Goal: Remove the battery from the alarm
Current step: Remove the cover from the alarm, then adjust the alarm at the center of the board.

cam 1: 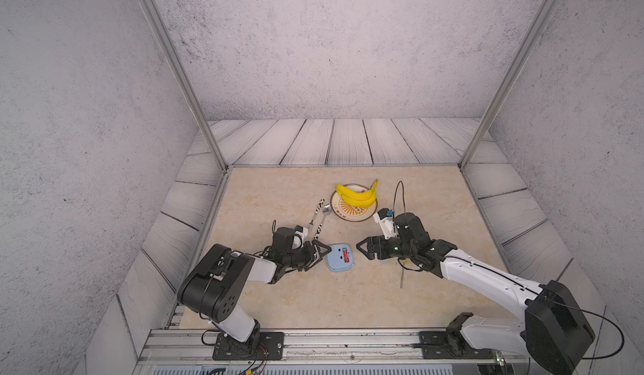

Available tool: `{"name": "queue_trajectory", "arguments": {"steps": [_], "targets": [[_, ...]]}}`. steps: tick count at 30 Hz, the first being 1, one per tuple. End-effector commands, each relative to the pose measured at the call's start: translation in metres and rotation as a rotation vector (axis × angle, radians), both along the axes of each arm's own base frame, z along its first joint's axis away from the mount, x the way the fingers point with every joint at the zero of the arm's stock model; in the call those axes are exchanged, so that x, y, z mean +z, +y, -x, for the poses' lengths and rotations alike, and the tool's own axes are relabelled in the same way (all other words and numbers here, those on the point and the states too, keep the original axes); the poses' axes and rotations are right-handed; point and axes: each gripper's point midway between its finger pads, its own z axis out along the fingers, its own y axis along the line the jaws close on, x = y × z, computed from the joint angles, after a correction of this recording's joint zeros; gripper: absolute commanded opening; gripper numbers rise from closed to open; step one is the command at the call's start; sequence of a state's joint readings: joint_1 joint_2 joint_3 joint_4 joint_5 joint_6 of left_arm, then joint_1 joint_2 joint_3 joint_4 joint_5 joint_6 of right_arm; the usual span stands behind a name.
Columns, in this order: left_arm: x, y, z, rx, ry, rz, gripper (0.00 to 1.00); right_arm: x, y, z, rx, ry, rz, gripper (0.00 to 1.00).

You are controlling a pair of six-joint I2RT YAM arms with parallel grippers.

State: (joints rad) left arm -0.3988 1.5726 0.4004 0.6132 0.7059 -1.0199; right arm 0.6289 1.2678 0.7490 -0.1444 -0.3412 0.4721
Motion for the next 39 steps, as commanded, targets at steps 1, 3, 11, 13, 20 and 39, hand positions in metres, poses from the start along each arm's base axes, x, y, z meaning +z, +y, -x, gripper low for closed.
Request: {"name": "queue_trajectory", "arguments": {"steps": [1,3,11,13,20,39], "targets": [[0.000,0.007,0.010,-0.022,0.000,-0.040,0.72,-0.016,-0.007,0.005,0.130,-0.023,0.155,0.85],[0.004,0.010,0.016,-0.030,-0.005,-0.054,0.71,-0.019,0.001,0.001,0.181,-0.019,0.163,0.84],[0.007,0.009,0.061,-0.125,0.032,-0.089,0.60,-0.034,0.048,-0.030,0.299,0.025,0.114,0.79],[0.006,0.004,0.071,-0.158,0.041,-0.092,0.56,-0.039,0.057,-0.037,0.316,0.037,0.102,0.77],[0.002,-0.019,0.074,-0.230,0.053,-0.092,0.37,-0.059,0.078,-0.050,0.354,0.098,0.080,0.74],[-0.023,-0.007,0.035,-0.150,0.074,-0.234,0.18,-0.070,0.060,-0.004,0.389,0.171,0.064,0.65]]}}
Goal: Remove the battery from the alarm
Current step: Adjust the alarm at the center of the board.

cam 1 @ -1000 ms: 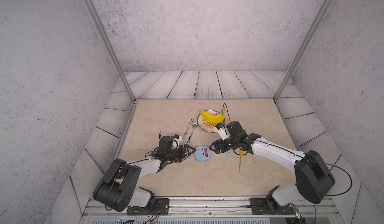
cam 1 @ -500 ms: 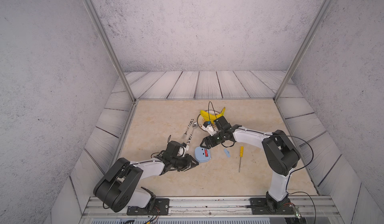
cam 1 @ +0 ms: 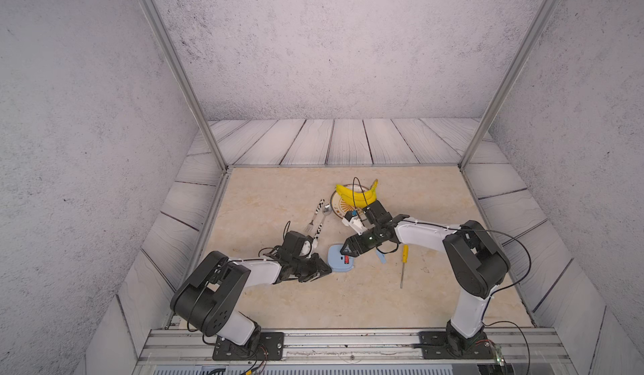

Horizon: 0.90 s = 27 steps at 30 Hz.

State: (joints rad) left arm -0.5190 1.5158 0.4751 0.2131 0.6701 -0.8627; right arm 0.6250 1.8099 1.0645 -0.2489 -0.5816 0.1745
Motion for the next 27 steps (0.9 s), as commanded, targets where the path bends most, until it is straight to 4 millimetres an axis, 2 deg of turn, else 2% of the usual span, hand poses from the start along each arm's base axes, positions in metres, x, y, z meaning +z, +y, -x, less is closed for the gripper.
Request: {"name": "queue_trajectory", "arguments": {"steps": [1,9,15,21,27], "targets": [[0.000,0.005,-0.018,0.028,-0.046,-0.054,0.18,0.009,0.001,0.020,0.034,0.007,-0.031,0.65],[0.003,-0.012,-0.040,0.000,-0.054,-0.021,0.18,0.007,-0.010,0.040,0.006,0.009,-0.005,0.66],[0.003,-0.026,-0.053,-0.028,-0.056,0.008,0.21,0.012,-0.033,0.044,-0.078,-0.022,0.063,0.69],[0.001,-0.044,-0.056,-0.072,-0.047,0.047,0.23,0.014,-0.091,0.033,-0.303,-0.082,0.278,0.71],[0.001,-0.052,-0.057,-0.080,-0.050,0.067,0.25,0.016,-0.173,0.020,-0.594,-0.157,0.533,0.69]]}}
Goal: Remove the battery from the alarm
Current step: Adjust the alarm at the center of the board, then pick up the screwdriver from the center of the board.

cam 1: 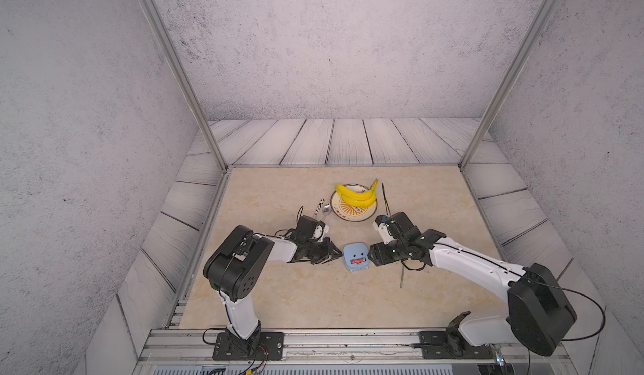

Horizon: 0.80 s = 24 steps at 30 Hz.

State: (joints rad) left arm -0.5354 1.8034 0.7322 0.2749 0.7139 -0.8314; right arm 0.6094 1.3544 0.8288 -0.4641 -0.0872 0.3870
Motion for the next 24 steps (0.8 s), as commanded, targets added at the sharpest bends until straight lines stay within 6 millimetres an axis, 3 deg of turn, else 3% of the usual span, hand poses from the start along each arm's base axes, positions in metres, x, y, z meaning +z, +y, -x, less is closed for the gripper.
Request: {"name": "queue_trajectory", "arguments": {"steps": [1,5,9,19,24], "targets": [[0.007,-0.006,-0.002,-0.017,-0.024,0.025,0.27,-0.015,-0.067,0.000,-0.219,0.003,0.231,0.69],[0.016,0.003,-0.001,-0.009,-0.065,-0.002,0.34,-0.028,-0.095,-0.004,-0.326,0.046,0.270,0.67],[0.026,0.017,0.000,0.012,-0.109,-0.041,0.40,-0.042,-0.107,-0.011,-0.369,0.080,0.299,0.65],[0.038,0.040,0.013,0.041,-0.146,-0.072,0.44,-0.073,-0.087,-0.022,-0.348,0.198,0.227,0.47],[0.048,0.043,0.015,0.039,-0.188,-0.068,0.45,-0.071,-0.084,-0.023,-0.355,0.200,0.201,0.25]]}}
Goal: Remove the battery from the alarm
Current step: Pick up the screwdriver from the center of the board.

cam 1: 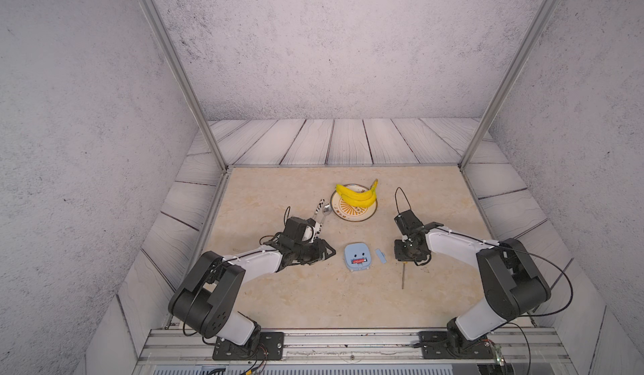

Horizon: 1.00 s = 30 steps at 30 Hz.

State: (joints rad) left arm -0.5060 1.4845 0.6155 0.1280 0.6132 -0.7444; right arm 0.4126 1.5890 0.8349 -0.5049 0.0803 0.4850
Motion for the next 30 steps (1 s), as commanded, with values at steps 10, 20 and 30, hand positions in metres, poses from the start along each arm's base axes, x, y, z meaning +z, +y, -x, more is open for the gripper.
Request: {"name": "queue_trajectory", "arguments": {"steps": [10,20,30], "targets": [[0.077,-0.018,0.007,-0.140,-0.293,0.158,0.49,0.078,0.044,-0.017,0.070,-0.216,-0.303,0.05],[0.171,-0.068,0.038,-0.337,-0.559,0.394,0.66,0.220,0.106,-0.018,0.255,-0.577,-0.816,0.04],[0.207,-0.101,0.057,-0.459,-0.628,0.518,0.73,0.256,0.130,-0.001,0.362,-0.618,-1.032,0.04]]}}
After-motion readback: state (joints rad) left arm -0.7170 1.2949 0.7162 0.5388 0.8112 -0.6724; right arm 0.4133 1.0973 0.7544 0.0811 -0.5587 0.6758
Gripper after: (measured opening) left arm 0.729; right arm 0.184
